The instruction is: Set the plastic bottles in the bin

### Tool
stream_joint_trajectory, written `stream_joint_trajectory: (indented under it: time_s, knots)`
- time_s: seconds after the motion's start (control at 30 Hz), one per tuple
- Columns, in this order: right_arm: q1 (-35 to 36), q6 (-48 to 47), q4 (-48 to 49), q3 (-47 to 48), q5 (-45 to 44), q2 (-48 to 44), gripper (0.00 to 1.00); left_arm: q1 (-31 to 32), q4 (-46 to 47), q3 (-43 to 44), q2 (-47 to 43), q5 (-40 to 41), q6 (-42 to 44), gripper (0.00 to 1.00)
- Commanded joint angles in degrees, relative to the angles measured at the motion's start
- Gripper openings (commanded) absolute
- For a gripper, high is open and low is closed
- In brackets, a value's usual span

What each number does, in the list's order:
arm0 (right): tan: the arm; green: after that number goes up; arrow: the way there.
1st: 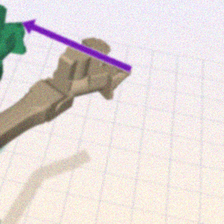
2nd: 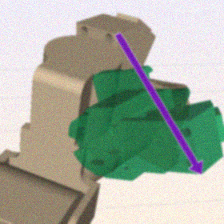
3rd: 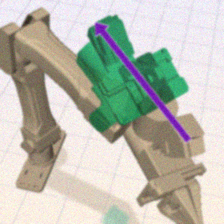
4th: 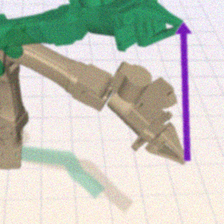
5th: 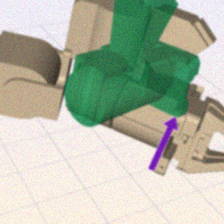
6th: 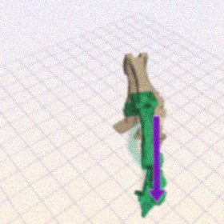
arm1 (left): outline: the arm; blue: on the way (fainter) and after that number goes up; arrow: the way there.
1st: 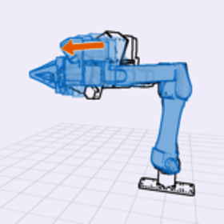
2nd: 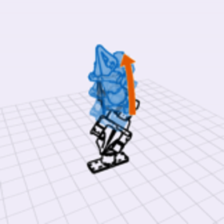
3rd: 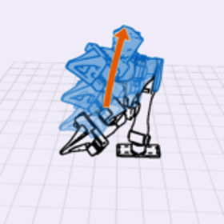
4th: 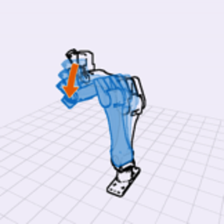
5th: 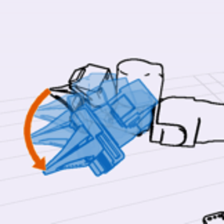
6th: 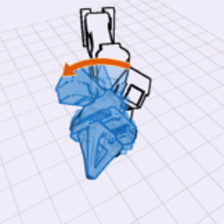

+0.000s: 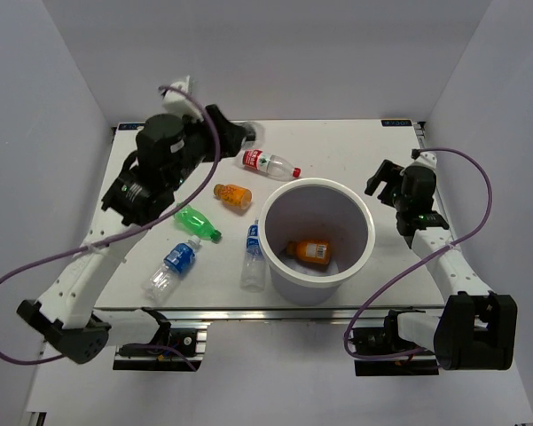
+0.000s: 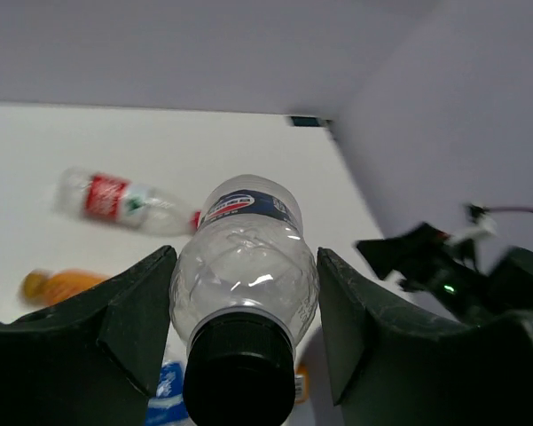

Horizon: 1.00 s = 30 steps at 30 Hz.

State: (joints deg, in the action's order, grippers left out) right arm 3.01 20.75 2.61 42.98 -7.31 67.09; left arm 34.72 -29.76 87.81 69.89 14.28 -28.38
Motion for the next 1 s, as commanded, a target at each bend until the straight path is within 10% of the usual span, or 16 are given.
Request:
stream_joint_trajectory:
  time_s: [0.0, 0.73, 0.97]
  knots:
    - [-0.3, -2.6, -0.1, 3.2, -1.0, -2.1, 0.89, 1.6, 2.4, 8.7, 8.6, -25.7, 6.9, 0.36]
    - [-0.5, -6.2, -4.7, 6.9, 5.1, -1.9, 0.89, 17.2, -0.9, 11.7, 15.1, -37.3, 10.1, 0.38]
    - [-0.7, -7.4, -3.6, 6.7, 8.5, -0.9, 0.89, 17.5, 6.7, -1.6, 7.1, -32.2, 6.6, 0.68]
